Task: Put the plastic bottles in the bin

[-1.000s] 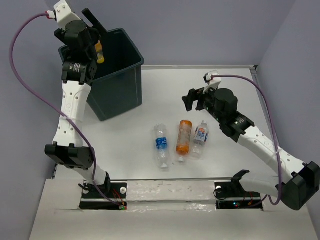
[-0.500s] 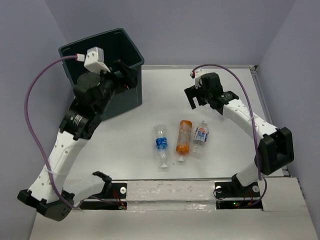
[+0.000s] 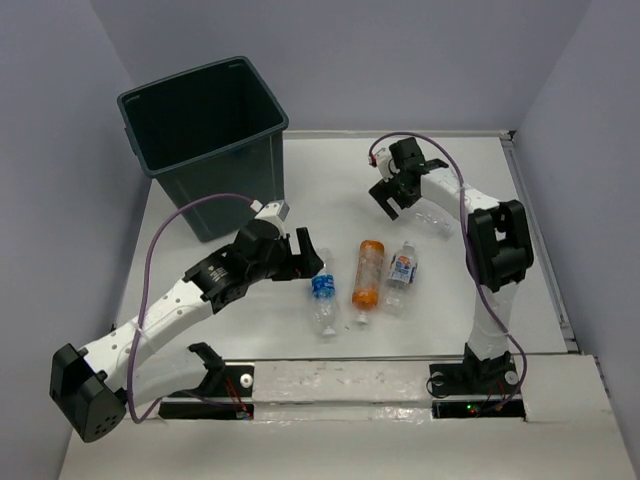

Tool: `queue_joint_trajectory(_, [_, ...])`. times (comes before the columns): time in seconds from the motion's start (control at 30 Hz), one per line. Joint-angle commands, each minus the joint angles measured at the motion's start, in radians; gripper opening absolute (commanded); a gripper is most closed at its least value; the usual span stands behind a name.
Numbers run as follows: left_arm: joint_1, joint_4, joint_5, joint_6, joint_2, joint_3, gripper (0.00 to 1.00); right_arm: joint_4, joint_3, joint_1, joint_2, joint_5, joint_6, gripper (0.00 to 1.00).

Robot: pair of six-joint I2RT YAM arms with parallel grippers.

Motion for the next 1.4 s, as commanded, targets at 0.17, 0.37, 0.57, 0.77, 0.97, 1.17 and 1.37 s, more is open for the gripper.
queue_joint_trajectory(0.17, [-0.001, 0.181, 0.001, 0.024, 0.097, -0.123, 0.99, -0.036, 0.278, -0.002, 0.229, 0.092, -0.104, 0.86])
queue_joint_trajectory(0.37, [-0.001, 0.283, 0.08, 0.063, 0.243, -0.104, 0.99, 0.001, 0.312, -0.002, 0.226, 0.107, -0.118, 0.58])
queue_joint_trajectory(0.57, [-0.003, 0.324, 0.132, 0.089, 0.367, -0.051, 0.99, 0.088, 0.303, -0.002, 0.06, 0.159, -0.097, 0.56])
queue_joint_trajectory(0.77, [-0.005, 0.322, 0.005, 0.107, 0.426, -0.045, 0.99, 0.193, 0.283, -0.002, -0.151, 0.087, 0.011, 0.55])
queue_joint_trajectory(0.97, [-0.014, 0.361, -0.11, 0.101, 0.498, -0.038, 0.99, 0.459, 0.148, 0.009, -0.414, -0.236, 0.291, 0.49])
queue_joint_trajectory(1.17, [-0.017, 0.398, -0.114, 0.087, 0.573, -0.024, 0.9, 0.851, 0.036, 0.02, -0.507, -0.509, 0.593, 0.49])
queue_joint_trajectory(1.37, [-0.017, 0.439, -0.114, 0.08, 0.542, -0.062, 0.48, 1.266, 0.137, 0.073, -0.397, -0.62, 0.894, 0.47])
